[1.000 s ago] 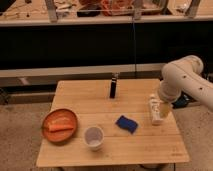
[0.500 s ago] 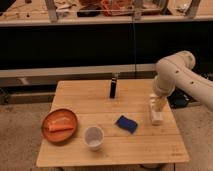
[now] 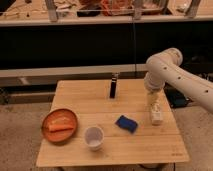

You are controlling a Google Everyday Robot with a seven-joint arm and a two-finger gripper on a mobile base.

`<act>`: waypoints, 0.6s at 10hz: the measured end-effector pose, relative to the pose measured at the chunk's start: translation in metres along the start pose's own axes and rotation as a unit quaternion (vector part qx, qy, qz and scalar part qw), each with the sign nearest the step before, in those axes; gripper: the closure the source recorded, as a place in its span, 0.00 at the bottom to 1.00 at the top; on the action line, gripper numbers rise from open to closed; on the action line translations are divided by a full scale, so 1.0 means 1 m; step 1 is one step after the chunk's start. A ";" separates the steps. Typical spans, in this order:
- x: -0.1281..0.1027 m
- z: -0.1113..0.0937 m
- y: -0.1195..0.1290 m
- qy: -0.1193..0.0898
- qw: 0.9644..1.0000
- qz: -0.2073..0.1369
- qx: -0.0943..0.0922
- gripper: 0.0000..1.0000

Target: Knock the eraser over

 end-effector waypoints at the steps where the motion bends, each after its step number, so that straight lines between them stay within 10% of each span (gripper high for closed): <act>1: -0.008 0.002 -0.004 -0.003 1.000 -0.005 0.000 0.20; 6: -0.016 0.006 -0.017 -0.005 1.000 -0.017 0.007 0.20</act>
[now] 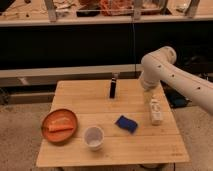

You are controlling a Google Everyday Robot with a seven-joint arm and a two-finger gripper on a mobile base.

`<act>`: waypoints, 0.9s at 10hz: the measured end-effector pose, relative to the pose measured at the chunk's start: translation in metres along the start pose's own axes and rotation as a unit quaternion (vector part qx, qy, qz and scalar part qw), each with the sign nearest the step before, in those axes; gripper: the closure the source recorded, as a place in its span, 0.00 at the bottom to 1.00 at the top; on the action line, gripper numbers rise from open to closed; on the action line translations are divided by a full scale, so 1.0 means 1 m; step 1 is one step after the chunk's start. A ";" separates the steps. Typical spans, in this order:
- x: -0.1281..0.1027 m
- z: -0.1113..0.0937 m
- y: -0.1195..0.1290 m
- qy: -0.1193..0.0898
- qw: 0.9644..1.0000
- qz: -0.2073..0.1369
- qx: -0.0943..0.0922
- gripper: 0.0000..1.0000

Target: Knock the eraser over

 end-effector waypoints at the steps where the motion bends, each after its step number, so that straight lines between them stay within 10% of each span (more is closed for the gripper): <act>1: -0.004 0.001 -0.003 -0.002 1.000 -0.004 0.000 0.20; 9: -0.008 0.007 -0.017 -0.007 1.000 -0.019 0.005 0.20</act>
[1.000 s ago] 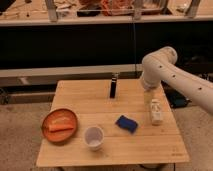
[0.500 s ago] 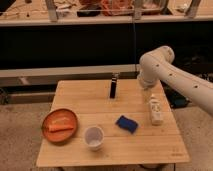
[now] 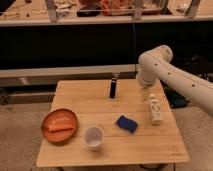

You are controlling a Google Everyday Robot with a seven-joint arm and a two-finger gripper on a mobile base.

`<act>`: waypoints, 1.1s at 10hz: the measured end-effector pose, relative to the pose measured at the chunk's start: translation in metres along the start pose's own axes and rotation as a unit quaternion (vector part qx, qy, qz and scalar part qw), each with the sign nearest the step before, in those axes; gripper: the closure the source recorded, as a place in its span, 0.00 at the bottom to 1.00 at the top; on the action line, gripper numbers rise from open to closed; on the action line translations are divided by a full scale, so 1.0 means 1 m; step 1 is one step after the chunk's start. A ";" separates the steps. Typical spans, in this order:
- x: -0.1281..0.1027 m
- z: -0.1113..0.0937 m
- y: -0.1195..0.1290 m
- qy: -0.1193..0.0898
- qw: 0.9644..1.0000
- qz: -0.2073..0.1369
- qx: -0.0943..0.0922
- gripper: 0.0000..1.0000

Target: Knock the eraser over

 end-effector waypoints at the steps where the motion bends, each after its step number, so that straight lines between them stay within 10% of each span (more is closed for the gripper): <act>1: 0.000 0.000 -0.001 0.000 1.000 -0.001 0.001 0.20; 11: -0.005 0.007 -0.016 -0.004 1.000 -0.020 0.006 0.23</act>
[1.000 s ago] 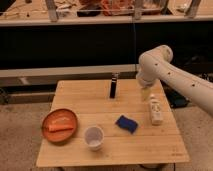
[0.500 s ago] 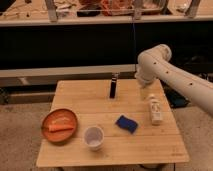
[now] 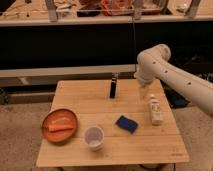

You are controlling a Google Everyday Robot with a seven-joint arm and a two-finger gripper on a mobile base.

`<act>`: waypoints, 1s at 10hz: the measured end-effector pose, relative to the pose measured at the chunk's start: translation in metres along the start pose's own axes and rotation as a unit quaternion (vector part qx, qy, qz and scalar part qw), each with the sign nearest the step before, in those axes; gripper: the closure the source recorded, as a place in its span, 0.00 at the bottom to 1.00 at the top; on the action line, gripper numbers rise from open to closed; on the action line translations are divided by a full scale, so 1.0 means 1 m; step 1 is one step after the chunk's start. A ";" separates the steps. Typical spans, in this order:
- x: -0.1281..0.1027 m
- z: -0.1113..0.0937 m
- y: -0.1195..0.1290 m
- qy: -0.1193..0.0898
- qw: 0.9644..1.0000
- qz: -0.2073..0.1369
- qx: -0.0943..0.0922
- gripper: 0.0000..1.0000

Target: Knock the eraser over

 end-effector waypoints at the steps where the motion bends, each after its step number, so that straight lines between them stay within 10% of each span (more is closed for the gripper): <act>1: -0.002 0.000 -0.002 -0.001 1.000 -0.003 0.001 0.31; 5: -0.002 0.004 -0.007 -0.002 1.000 -0.010 0.003 0.33; 10: -0.010 0.009 -0.018 -0.008 1.000 -0.020 0.009 0.80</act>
